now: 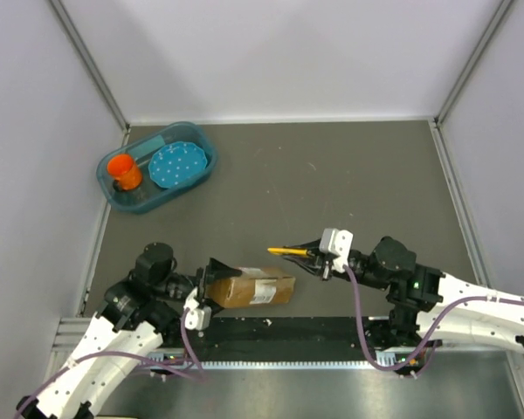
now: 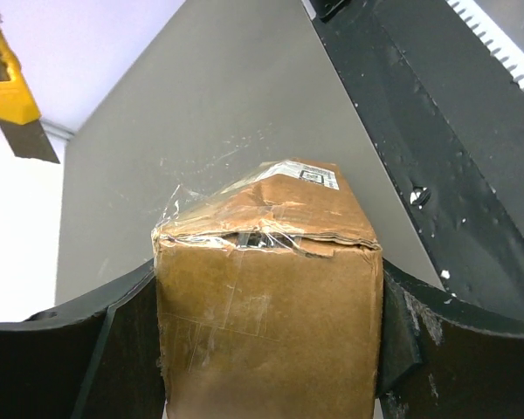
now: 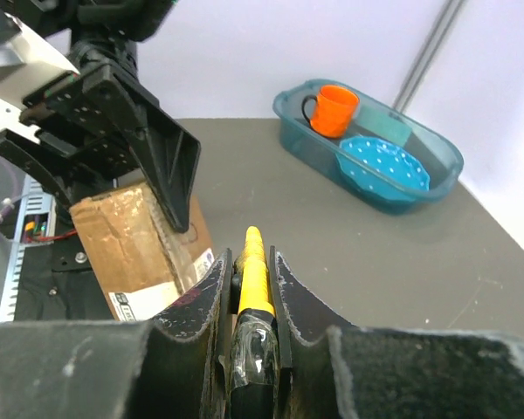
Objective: Unpack the express box
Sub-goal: Cut the express box at the center of the board.
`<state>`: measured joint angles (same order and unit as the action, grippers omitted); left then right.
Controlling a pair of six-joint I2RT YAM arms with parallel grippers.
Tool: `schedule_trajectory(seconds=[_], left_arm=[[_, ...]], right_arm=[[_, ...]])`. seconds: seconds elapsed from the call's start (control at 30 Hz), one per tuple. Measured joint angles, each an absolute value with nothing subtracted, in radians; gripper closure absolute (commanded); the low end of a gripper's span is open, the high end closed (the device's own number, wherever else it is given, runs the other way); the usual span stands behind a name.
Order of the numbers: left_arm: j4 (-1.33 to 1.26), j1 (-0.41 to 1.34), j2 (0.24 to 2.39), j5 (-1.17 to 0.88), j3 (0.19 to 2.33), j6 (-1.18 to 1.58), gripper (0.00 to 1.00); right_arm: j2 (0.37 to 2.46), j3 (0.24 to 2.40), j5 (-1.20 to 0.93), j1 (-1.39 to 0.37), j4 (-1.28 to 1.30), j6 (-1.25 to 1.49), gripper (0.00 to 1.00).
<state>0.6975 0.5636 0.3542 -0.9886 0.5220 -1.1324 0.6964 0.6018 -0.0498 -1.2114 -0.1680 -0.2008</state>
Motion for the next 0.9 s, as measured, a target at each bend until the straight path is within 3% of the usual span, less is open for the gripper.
schedule_trajectory(seconds=[0.5, 0.7, 0.9], left_arm=[[0.761, 0.565, 0.287, -0.994, 0.478, -1.341, 0.58], [0.768, 0.565, 0.300, -0.986, 0.487, -1.334, 0.56], [0.793, 0.565, 0.333, -0.967, 0.512, -1.333, 0.48]], right_arm=[[0.779, 0.525, 0.071, -1.480, -0.293, -0.368, 1.00], [0.825, 0.519, 0.120, -1.499, -0.358, -0.414, 1.00], [0.835, 0.517, 0.131, -1.510, -0.416, -0.429, 1.00]])
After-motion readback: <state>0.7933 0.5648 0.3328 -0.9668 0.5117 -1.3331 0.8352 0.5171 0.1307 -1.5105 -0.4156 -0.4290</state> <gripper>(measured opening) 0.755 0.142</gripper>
